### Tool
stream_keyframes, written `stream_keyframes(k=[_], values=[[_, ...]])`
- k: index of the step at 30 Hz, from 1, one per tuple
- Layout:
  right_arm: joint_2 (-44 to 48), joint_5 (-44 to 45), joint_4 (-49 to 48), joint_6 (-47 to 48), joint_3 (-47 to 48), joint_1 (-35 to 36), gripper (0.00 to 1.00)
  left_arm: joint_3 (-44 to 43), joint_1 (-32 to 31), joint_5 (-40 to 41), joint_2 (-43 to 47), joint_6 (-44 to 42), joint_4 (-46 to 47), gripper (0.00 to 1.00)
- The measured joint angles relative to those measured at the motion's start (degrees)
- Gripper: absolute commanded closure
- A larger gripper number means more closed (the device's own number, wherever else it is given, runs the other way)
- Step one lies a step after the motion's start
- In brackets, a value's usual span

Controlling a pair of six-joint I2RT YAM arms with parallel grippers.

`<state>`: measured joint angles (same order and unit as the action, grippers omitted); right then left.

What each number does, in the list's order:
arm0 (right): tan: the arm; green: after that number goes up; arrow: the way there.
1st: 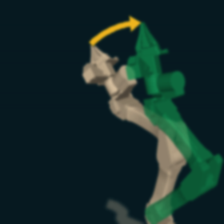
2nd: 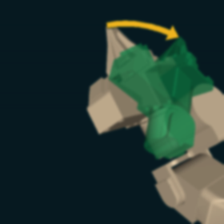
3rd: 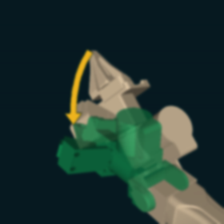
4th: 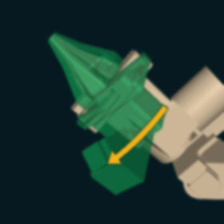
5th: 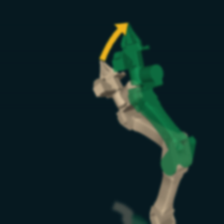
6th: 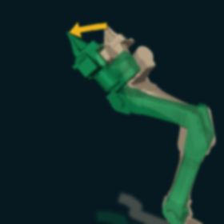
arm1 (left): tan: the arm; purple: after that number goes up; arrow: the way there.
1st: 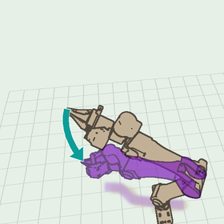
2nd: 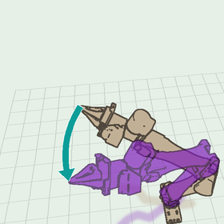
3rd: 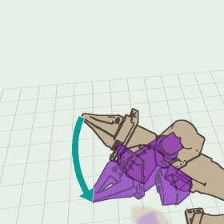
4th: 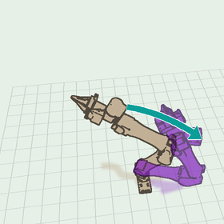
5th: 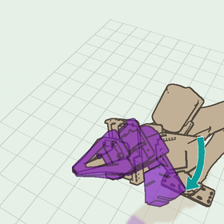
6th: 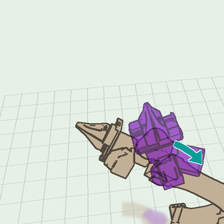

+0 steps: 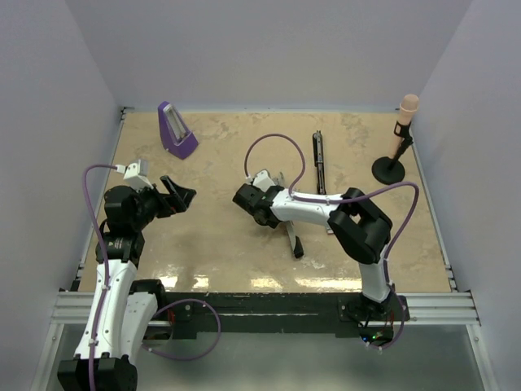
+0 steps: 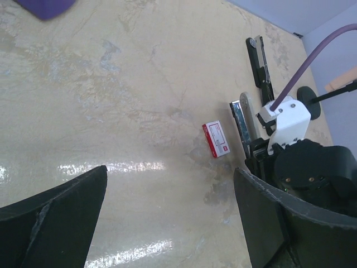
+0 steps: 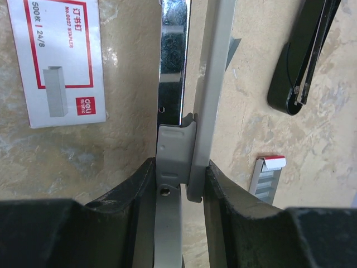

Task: Unload the staples from the stapler

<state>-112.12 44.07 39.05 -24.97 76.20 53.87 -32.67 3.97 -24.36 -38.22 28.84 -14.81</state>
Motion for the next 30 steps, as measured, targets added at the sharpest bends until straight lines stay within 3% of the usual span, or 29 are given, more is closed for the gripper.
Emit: stream_keyframes(k=[30], values=[[-8.37, 9.81, 7.63, -2.45, 4.37, 3.89, 1.0, -0.02, 0.0, 0.66, 0.09, 0.02, -0.72, 0.0]])
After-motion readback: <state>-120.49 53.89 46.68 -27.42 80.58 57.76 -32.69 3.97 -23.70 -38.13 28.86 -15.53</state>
